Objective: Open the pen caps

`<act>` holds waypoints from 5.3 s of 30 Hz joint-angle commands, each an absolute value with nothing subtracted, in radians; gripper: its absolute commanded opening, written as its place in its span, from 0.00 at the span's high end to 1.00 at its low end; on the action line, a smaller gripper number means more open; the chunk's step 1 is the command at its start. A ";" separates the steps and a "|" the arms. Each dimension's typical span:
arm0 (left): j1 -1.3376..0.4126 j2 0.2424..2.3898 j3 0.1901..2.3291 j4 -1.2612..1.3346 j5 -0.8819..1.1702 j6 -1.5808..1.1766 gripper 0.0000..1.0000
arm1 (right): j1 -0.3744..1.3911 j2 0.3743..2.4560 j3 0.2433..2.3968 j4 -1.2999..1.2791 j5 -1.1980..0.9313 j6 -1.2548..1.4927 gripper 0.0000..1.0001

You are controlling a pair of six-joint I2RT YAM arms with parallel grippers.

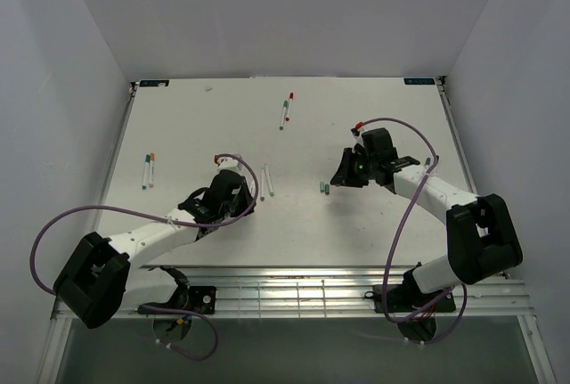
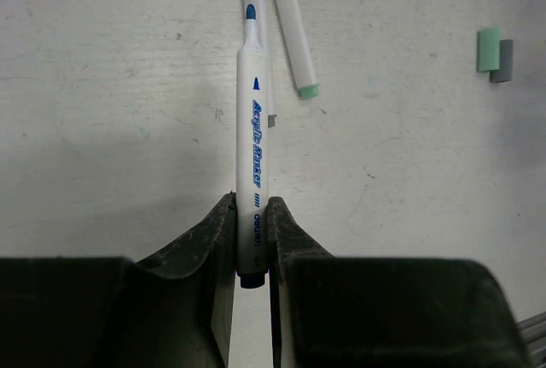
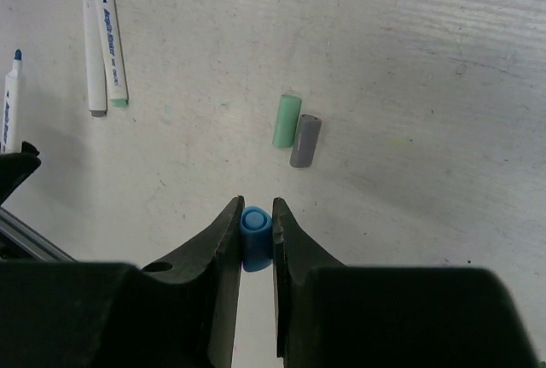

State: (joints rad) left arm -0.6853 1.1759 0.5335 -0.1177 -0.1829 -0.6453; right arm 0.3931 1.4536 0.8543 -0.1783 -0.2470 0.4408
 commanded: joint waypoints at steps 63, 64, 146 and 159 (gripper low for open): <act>-0.552 1.319 0.526 0.123 0.049 -0.604 0.43 | 0.354 1.646 0.916 -0.115 -0.279 0.385 0.62; -0.552 1.303 0.525 0.120 0.054 -0.607 0.42 | 0.354 1.643 0.948 -0.126 -0.269 0.380 0.61; -0.456 2.477 1.959 -0.236 -0.224 -0.086 0.57 | 0.296 1.496 0.946 -0.166 -0.298 0.322 0.54; -0.408 2.445 1.876 -0.209 -0.216 -0.116 0.82 | 0.293 1.500 0.930 -0.149 -0.310 0.327 0.54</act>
State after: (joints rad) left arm -0.4461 2.4630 1.9278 -0.1493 -0.1959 -0.1009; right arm 0.2977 1.4948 0.9348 -0.1818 -0.2951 0.3359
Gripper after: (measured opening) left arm 0.231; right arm 0.459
